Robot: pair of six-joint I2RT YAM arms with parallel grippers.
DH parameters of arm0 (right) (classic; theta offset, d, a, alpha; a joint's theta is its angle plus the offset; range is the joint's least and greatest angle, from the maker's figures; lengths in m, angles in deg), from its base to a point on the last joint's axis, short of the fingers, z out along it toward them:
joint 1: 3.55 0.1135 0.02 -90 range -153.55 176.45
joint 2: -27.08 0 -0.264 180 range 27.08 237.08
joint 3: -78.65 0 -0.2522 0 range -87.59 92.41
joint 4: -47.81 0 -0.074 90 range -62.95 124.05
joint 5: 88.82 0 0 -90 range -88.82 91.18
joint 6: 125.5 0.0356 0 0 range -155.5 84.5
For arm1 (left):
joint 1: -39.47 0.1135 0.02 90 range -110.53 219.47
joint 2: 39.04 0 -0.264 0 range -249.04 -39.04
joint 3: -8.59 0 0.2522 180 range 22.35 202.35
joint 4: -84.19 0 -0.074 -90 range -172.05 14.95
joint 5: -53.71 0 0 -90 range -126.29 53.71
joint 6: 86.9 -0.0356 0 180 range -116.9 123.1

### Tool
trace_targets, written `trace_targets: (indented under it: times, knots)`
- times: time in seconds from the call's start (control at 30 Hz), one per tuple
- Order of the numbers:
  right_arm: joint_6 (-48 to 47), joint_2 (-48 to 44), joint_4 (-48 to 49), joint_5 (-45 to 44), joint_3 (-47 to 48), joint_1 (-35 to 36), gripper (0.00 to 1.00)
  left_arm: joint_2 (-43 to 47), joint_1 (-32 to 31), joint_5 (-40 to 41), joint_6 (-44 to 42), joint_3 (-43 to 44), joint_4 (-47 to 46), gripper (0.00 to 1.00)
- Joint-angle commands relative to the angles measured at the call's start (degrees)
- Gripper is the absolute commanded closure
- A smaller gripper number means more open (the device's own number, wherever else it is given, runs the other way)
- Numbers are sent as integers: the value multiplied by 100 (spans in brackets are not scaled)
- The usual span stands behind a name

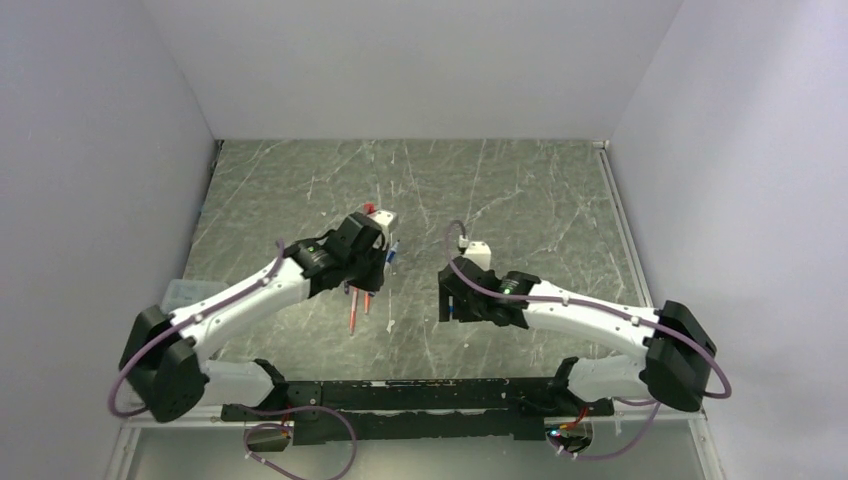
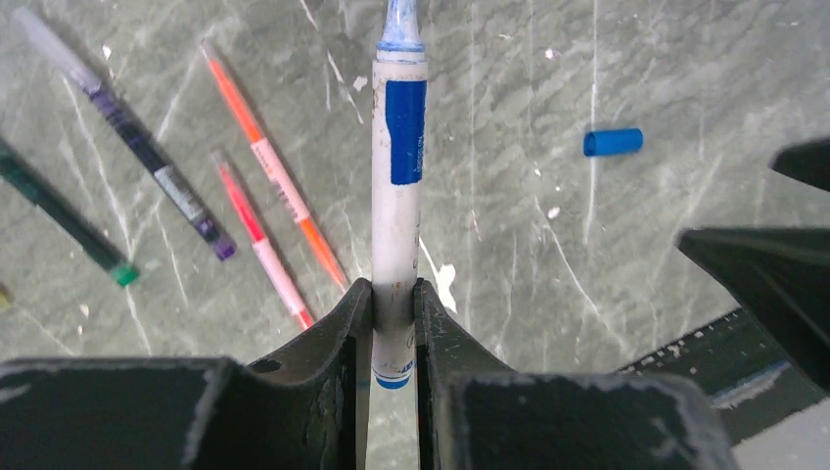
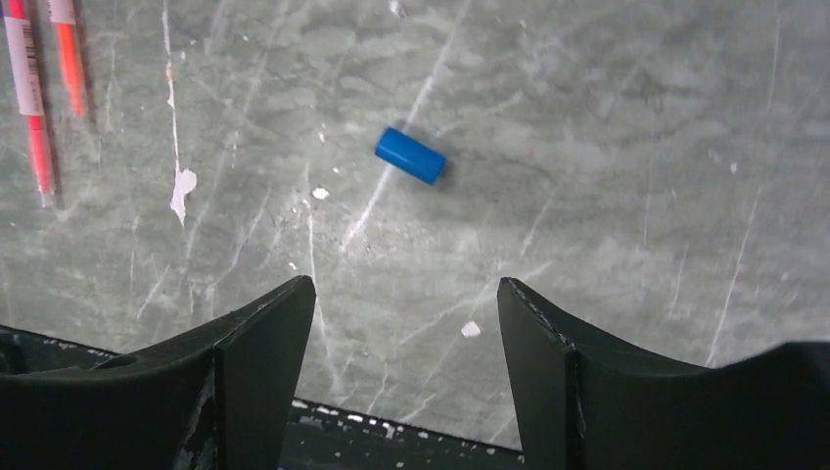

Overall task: Insert the pens into the pen caps
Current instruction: Insert the pen cap onto the pen.

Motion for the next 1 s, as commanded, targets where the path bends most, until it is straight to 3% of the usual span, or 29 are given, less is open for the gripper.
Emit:
trace_targets:
  times: [0.0,0.17,0.27,0.33,0.63,0.87,0.97]
  knots:
    - [-1494,419,335,35,600,-26,28,828,-35,-62,348,-196,303,100]
    - [-2685,1051,529,518,1022,-102,30,1714,-31,-87,639,-475,417,100]
    - [-3214,1497,656,854,1200,-155,43,2067,-33,-30,861,-557,538,100]
    - [-3445,1710,802,939,1213,-158,44,2295,-30,-6,931,-584,671,100]
    - [-3986,2338,985,1422,1282,-465,44,3427,-30,-230,1302,-900,925,100]
    - [-4114,2626,1076,1427,1284,-556,49,3477,-35,-305,1295,-939,957,100]
    - [-4111,2680,1084,1422,1254,-571,56,3411,-26,-316,1270,-930,939,100]
